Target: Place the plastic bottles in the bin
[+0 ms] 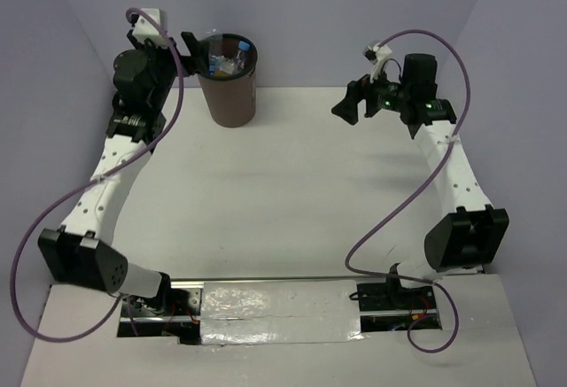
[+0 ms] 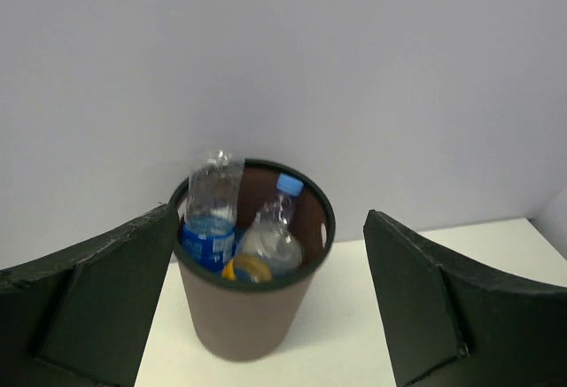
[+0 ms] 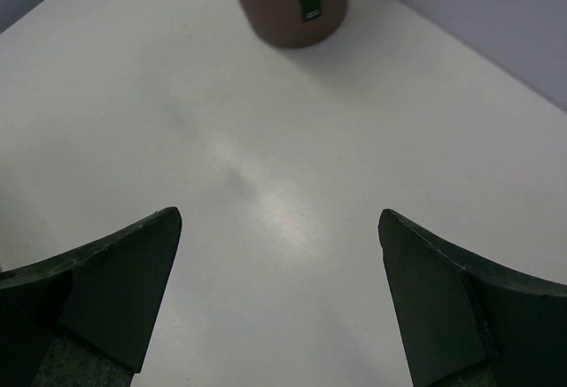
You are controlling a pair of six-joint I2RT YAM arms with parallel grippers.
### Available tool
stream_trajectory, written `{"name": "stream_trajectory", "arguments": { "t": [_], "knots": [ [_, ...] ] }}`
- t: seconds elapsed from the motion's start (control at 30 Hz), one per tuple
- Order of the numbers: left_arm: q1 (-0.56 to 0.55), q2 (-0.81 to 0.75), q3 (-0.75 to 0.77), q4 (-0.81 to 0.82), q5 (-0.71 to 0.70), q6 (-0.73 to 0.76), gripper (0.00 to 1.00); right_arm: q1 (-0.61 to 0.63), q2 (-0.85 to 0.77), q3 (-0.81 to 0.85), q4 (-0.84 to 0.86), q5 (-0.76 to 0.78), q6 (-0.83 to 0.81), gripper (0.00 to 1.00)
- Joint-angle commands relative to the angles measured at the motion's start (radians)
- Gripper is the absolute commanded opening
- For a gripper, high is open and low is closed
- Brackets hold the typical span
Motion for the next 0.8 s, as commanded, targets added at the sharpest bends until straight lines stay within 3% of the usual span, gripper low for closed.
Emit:
{"name": "stream_trajectory", "arguments": {
  "t": [0.0,0.17,0.33,0.53,0.77],
  "knots": [
    [-0.004,-0.134,-0.134,-0.020,0.048,-0.009,0.99,-0.041,-0.101,-0.002,0.065,0.123,0.022,1.00],
    [-0.001,-0.342,-0.369,-0.002,0.039,-0.029,0.99,-0.119,-0.161,-0.053,0.100,0.124,0.130,1.00],
    [-0.001,-0.537,-0.510,-0.029,0.039,-0.089,0.99,-0.153,-0.237,-0.131,0.097,0.134,0.153,1.00],
    [0.000,-0.725,-0.731,-0.053,0.041,-0.193,0.99,-0.156,-0.357,-0.258,0.091,0.240,0.144,1.00],
    [0.000,-0.885,-0.880,-0.072,0.059,-0.266,0.99,-0.156,-0.510,-0.409,0.154,0.386,0.128,1.00]
  ]
}}
